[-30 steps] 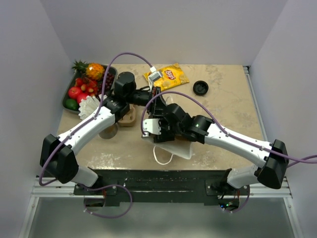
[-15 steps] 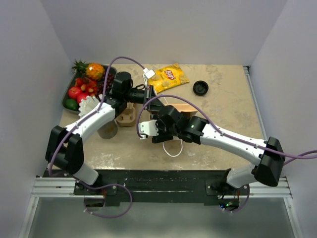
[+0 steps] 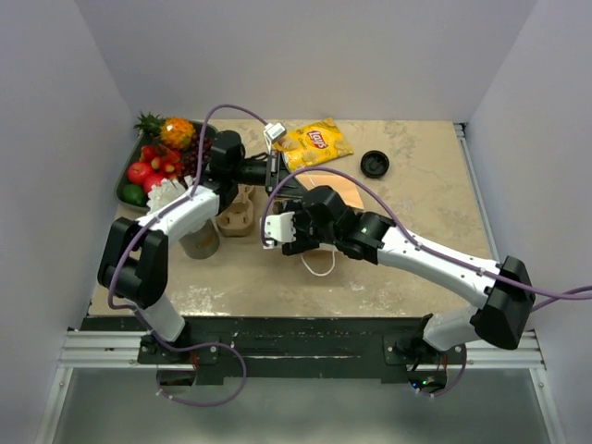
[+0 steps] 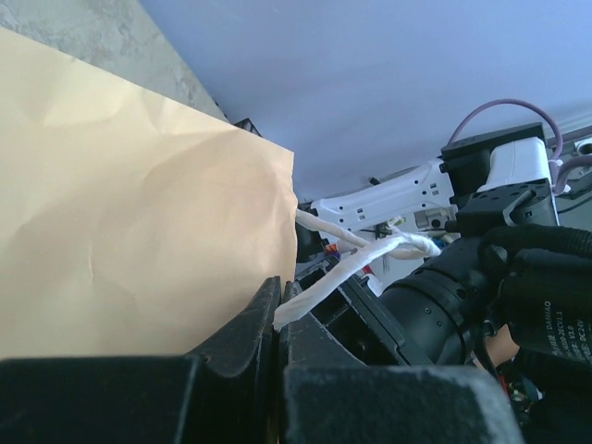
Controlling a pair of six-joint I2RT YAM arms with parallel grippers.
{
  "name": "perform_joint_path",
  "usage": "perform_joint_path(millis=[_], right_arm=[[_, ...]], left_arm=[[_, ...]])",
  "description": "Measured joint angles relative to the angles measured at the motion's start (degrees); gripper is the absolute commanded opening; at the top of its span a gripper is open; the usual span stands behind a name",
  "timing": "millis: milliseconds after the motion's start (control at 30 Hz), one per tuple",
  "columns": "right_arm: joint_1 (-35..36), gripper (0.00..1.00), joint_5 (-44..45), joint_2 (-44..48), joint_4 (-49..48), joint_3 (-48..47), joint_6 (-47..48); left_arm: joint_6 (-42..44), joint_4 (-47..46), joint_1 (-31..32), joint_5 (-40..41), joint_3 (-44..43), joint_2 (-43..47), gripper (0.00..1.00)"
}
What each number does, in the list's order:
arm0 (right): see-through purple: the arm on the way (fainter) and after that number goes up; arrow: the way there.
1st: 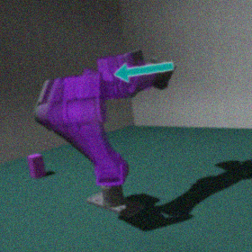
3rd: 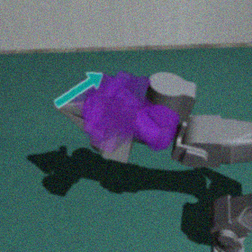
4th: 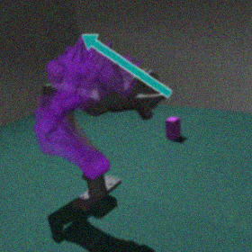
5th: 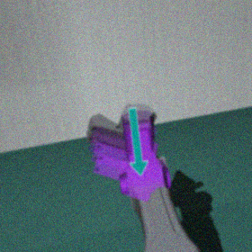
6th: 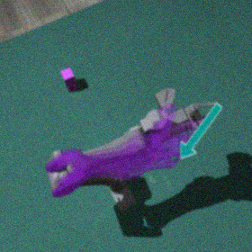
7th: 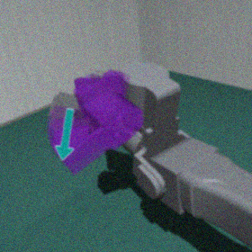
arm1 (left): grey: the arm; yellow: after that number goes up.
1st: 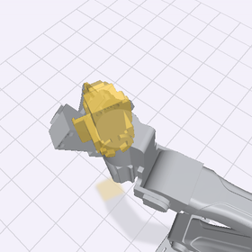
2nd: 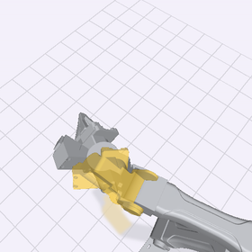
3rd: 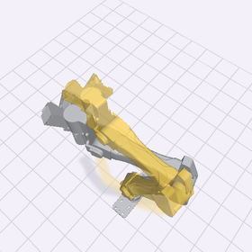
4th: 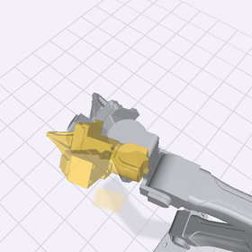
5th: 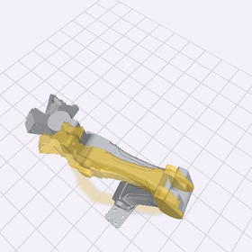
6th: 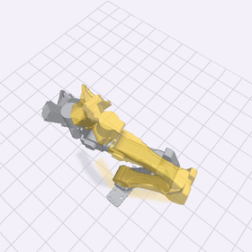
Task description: Pack the takeout coffee
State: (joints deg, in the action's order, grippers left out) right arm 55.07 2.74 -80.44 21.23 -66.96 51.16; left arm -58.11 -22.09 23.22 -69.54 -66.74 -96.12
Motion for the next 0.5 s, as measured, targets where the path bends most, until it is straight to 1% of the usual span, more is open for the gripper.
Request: perform_joint_path(millis=[100, 267, 367, 500], right_arm=[[-0.66, 0.00, -0.61, 0.00, 1.64, -1.70, -0.04], [-0.81, 0.00, -0.63, 0.28, 4.02, -3.58, -0.13], [-0.79, 0.00, -0.74, 0.92, 6.27, -4.52, -0.63], [-0.59, 0.00, -1.22, 0.98, 11.28, -8.24, -1.57]], left_arm=[[0.11, 0.59, -0.13, 0.35, -0.98, -0.02, 0.00], [1.11, 4.22, -0.13, 1.25, -1.97, 0.79, 0.00], [2.10, 7.98, -0.13, 1.86, -1.97, 2.03, 0.00], [2.95, 14.05, -0.28, 3.02, -2.05, 4.98, 0.00]])
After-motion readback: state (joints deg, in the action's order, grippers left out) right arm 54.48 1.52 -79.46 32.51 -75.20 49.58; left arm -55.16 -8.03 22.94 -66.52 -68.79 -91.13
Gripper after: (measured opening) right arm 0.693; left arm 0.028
